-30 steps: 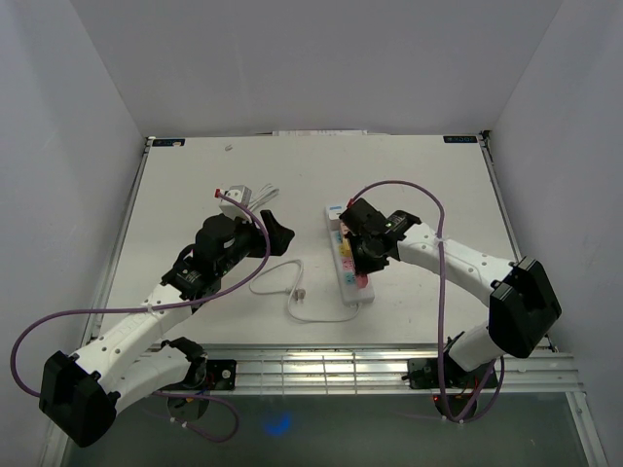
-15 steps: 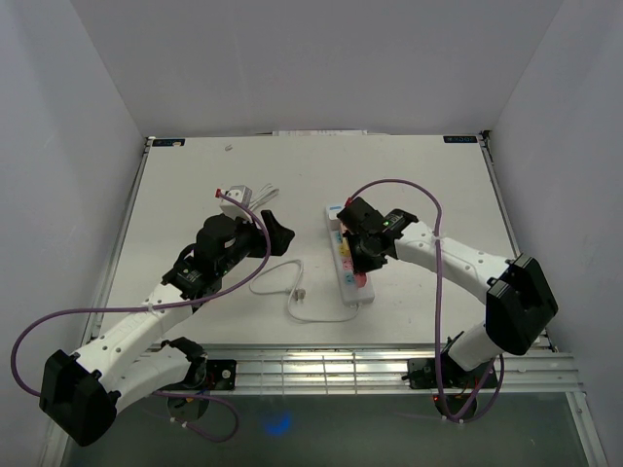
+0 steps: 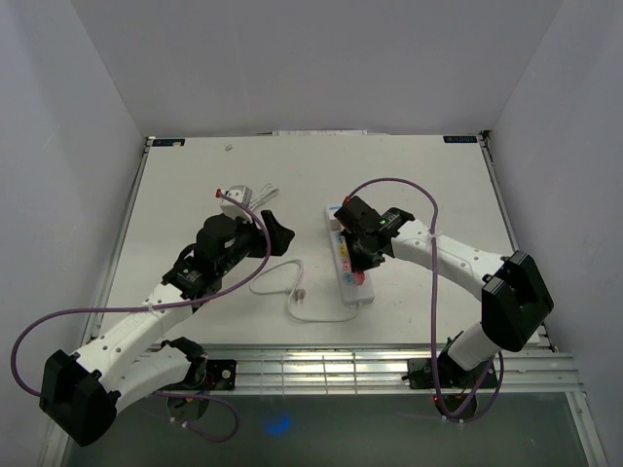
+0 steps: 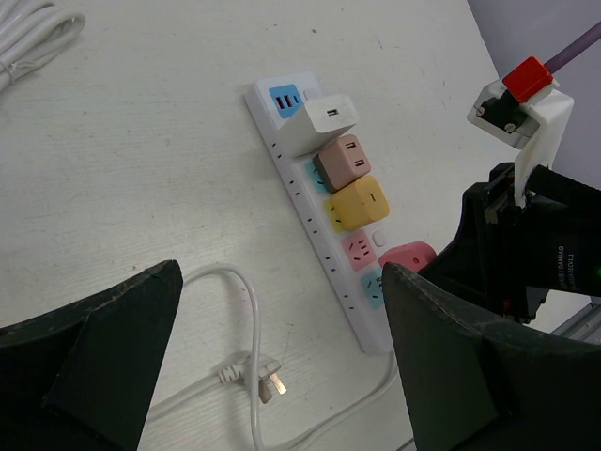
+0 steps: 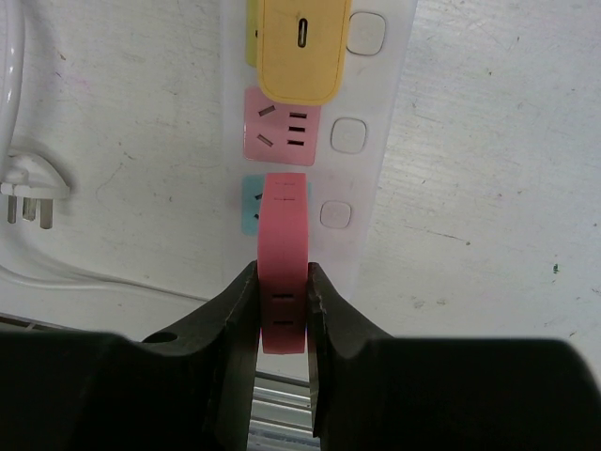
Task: Insert the plug
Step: Insert the plug into the socket.
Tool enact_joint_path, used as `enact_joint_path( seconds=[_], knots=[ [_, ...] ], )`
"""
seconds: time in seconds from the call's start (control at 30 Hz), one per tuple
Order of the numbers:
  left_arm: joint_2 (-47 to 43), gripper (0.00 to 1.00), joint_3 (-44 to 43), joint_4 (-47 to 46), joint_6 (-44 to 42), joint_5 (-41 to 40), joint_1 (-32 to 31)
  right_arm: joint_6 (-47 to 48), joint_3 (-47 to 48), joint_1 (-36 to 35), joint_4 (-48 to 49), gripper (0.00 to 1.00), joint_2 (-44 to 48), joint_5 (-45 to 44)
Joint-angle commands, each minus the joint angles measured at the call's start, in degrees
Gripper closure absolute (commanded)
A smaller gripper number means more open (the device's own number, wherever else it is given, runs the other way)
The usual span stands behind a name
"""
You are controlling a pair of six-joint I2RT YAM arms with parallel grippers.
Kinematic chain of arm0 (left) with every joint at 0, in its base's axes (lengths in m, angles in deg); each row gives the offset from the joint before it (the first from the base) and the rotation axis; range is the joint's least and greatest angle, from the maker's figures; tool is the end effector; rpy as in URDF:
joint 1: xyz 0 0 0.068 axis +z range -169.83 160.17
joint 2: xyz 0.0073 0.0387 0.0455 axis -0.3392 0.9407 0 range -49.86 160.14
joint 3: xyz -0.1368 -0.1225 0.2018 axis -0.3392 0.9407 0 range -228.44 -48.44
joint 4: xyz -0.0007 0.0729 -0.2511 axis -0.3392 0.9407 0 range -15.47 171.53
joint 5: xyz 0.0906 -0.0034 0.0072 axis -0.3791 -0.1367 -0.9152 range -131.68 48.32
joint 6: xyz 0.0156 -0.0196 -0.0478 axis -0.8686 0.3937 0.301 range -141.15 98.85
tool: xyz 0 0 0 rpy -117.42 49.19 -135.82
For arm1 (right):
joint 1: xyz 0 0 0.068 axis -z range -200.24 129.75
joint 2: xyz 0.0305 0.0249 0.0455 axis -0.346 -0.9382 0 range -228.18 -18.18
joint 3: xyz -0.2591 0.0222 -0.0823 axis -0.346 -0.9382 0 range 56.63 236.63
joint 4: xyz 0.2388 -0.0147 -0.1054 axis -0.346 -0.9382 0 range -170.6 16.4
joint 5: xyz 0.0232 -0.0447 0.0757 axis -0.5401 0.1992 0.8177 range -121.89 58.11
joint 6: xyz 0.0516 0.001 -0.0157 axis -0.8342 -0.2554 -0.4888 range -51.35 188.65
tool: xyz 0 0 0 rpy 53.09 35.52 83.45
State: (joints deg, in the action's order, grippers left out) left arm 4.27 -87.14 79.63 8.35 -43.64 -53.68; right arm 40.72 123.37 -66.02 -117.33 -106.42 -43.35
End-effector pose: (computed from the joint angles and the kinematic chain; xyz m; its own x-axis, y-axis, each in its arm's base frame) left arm 0.1834 -0.1216 0.2816 -0.5145 -0.2475 -0.8210 0.3180 0.8341 -0.4507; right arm 0.2195 0.2154 0.2444 -0.8613 -0.2269 -0.4546 -0.2727 0.9614 0.0368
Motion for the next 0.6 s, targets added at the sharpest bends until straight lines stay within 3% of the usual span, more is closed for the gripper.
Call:
enact_joint_path(
  seconds=[0.0, 0.57],
  knots=[
    [-0.16, 0.02, 0.2, -0.53, -0.49, 0.2, 0.18, 0.41, 2.17, -0.19, 0.66, 0.92, -0.17, -1.98],
    [-0.08, 0.02, 0.38, -0.71, -0.4, 0.46, 0.18, -0.9, -1.17, -0.19, 0.92, 0.92, -0.35, -1.37]
  ],
)
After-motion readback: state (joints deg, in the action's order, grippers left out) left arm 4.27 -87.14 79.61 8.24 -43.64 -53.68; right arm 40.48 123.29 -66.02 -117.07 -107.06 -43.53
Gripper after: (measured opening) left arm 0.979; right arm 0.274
